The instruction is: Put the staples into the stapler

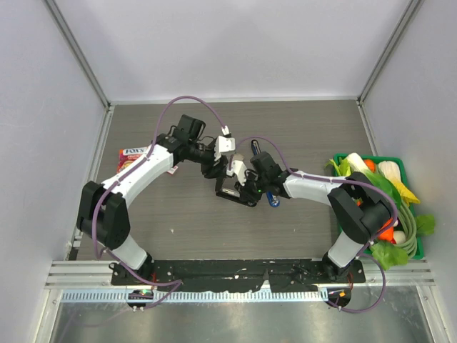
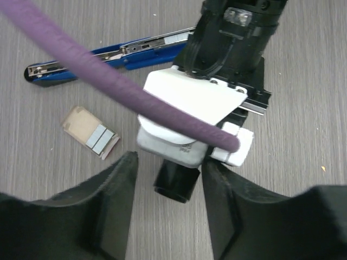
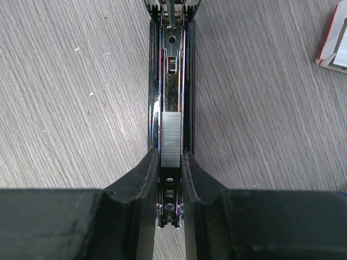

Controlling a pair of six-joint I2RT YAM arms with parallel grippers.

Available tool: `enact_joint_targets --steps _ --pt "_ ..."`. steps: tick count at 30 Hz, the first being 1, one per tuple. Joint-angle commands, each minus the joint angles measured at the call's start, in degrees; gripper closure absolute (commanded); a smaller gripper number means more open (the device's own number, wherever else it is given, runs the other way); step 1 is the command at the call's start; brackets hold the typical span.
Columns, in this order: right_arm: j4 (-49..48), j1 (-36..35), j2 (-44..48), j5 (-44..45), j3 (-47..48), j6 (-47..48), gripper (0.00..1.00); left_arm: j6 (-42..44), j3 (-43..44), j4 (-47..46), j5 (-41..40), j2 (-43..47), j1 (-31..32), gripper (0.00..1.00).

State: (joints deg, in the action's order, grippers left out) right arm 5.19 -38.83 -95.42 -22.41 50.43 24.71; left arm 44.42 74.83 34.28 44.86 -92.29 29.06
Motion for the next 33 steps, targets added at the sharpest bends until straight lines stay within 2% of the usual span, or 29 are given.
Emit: enact_joint_targets --steps 1,2,8,12,18,24,27,28,30,31,33 --pt "-3.9 -1.0 -0.6 -2.4 -0.2 -1.1 0.99 -6.1 -1.4 -7.1 2.9 1.9 -0.2 0.41" --pt "-3.9 -0.9 -0.5 -2.4 -0.2 -1.1 0.99 -6.0 -1.9 -7.5 2.3 2.4 -0.5 0.34" --pt "-3.8 -0.9 -0.6 -2.3 -0.3 -0.9 0.99 -5.3 -6.4 -9.7 3.4 6.9 -5.1 0.16" --pt "-4.0 -0.8 -0.7 -2.3 -0.4 -0.8 0.99 -0.2 -10.2 -8.2 3.7 7.7 -6.2 0.15" --pt "-4.4 -0.5 -0.4 -2.2 -0.8 -1.0 0.99 0.1 -12.4 -10.9 4.7 1.1 -6.1 0.19" --pt "-4.8 0.1 0.0 -2.4 -1.0 -1.2 0.99 -2.3 -13.5 -17.2 6.5 -3.4 -6.1 0.29" --pt "-4.8 0.2 0.1 -2.4 -1.1 -1.2 0.99 -4.6 -14.0 -19.9 7.9 -3.9 -6.2 0.46" --pt "-4.8 0.2 0.1 -2.3 -1.1 -1.2 0.99 -5.1 -14.1 -20.2 8.1 -4.1 -6.1 0.55" --pt "-4.8 0.3 0.2 -2.2 -1.3 -1.2 0.99 -5.0 -14.5 -20.7 9.1 -4.2 -6.1 0.63" --pt "-4.8 0.3 0.2 -2.1 -1.3 -1.2 0.99 -5.1 -14.9 -21.1 9.5 -4.2 -6.1 0.72" --pt "-4.8 0.5 0.1 -2.1 -1.4 -1.2 0.99 -5.2 -15.1 -21.4 10.7 -4.0 -6.2 0.8"
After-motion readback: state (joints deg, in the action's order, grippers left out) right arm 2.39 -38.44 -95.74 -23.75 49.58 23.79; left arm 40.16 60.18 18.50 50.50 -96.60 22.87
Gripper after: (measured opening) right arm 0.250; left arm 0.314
